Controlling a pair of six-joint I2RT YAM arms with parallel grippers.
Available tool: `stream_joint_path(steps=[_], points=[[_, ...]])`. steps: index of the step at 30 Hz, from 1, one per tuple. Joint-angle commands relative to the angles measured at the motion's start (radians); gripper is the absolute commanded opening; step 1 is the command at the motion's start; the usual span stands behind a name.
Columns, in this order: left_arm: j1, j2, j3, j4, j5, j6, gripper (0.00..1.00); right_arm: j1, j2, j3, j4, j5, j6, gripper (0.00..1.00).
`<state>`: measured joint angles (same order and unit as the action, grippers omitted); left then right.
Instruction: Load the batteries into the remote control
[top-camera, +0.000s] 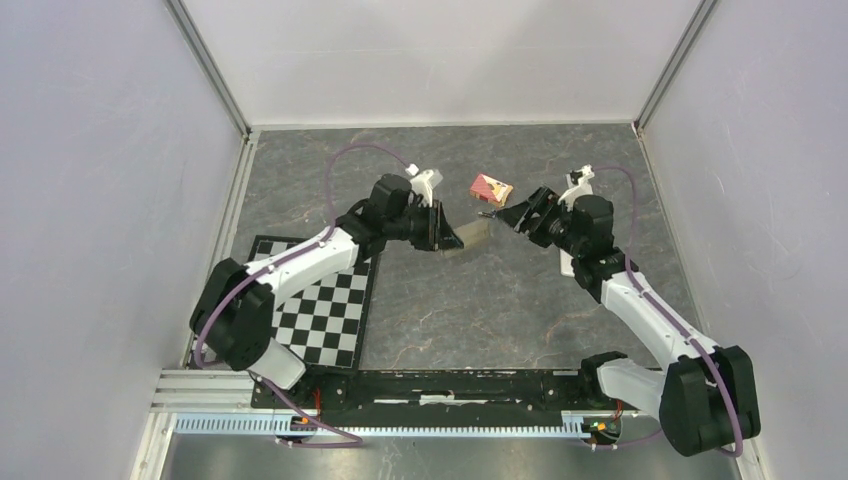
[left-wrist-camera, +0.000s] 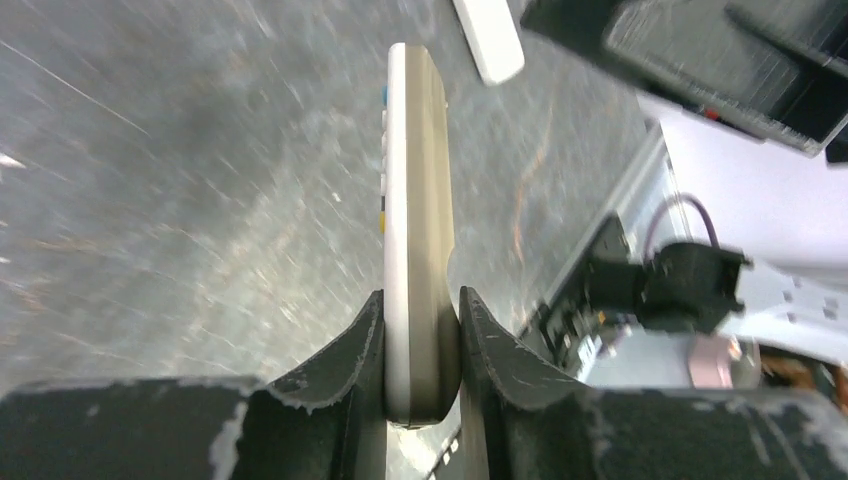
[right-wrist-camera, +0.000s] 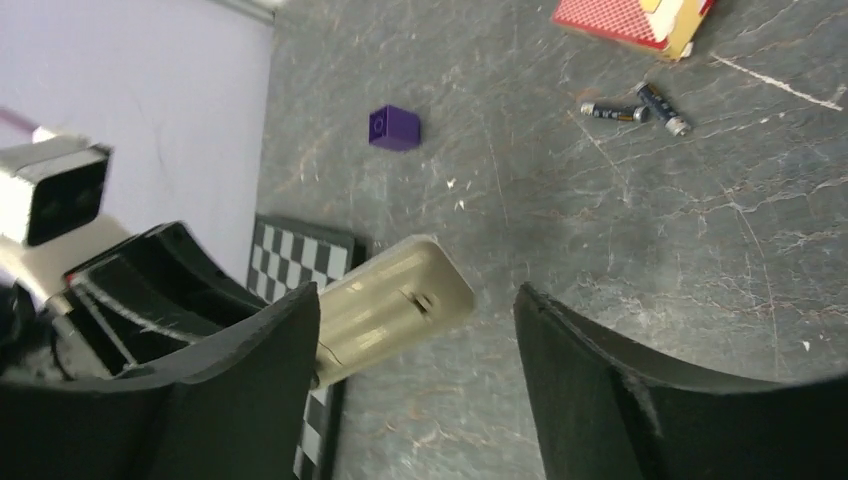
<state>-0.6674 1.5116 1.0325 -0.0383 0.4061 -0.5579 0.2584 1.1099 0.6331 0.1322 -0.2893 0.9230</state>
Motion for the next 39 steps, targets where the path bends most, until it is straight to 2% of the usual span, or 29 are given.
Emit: stream_joint_path(steps=[1, 4, 10, 12, 14, 18, 21, 23, 25, 35, 39], points=[[-0.002, 0.068, -0.006, -0.061, 0.340, -0.019, 0.02, -0.001, -0.012, -0.025, 0.023, -0.155, -0.320, 0.71], [-0.001, 0.135, 0.009, -0.085, 0.361, -0.022, 0.02, 0.015, 0.025, -0.042, 0.022, -0.243, -0.380, 0.62], [-0.001, 0.273, 0.079, -0.147, 0.366, -0.032, 0.02, 0.048, 0.080, -0.127, 0.021, -0.233, -0.375, 0.36], [-0.001, 0.297, 0.087, -0.145, 0.356, -0.046, 0.02, 0.053, 0.091, -0.150, 0.021, -0.239, -0.374, 0.32], [0.000, 0.320, 0.094, -0.149, 0.354, -0.060, 0.02, 0.057, 0.104, -0.168, 0.021, -0.254, -0.373, 0.33], [0.001, 0.357, 0.118, -0.233, 0.329, -0.068, 0.02, 0.066, 0.117, -0.200, 0.021, -0.263, -0.372, 0.50], [0.003, 0.368, 0.127, -0.307, 0.296, -0.061, 0.02, 0.068, 0.128, -0.212, 0.023, -0.247, -0.385, 0.49], [0.006, 0.384, 0.127, -0.330, 0.304, -0.066, 0.02, 0.071, 0.139, -0.208, 0.024, -0.231, -0.401, 0.40], [0.008, 0.401, 0.128, -0.345, 0.313, -0.076, 0.02, 0.070, 0.151, -0.198, 0.024, -0.222, -0.411, 0.36], [0.015, 0.439, 0.144, -0.359, 0.336, -0.147, 0.02, 0.071, 0.175, -0.199, 0.053, -0.222, -0.409, 0.36], [0.015, 0.446, 0.144, -0.363, 0.338, -0.154, 0.02, 0.071, 0.184, -0.236, 0.141, -0.250, -0.362, 0.34]])
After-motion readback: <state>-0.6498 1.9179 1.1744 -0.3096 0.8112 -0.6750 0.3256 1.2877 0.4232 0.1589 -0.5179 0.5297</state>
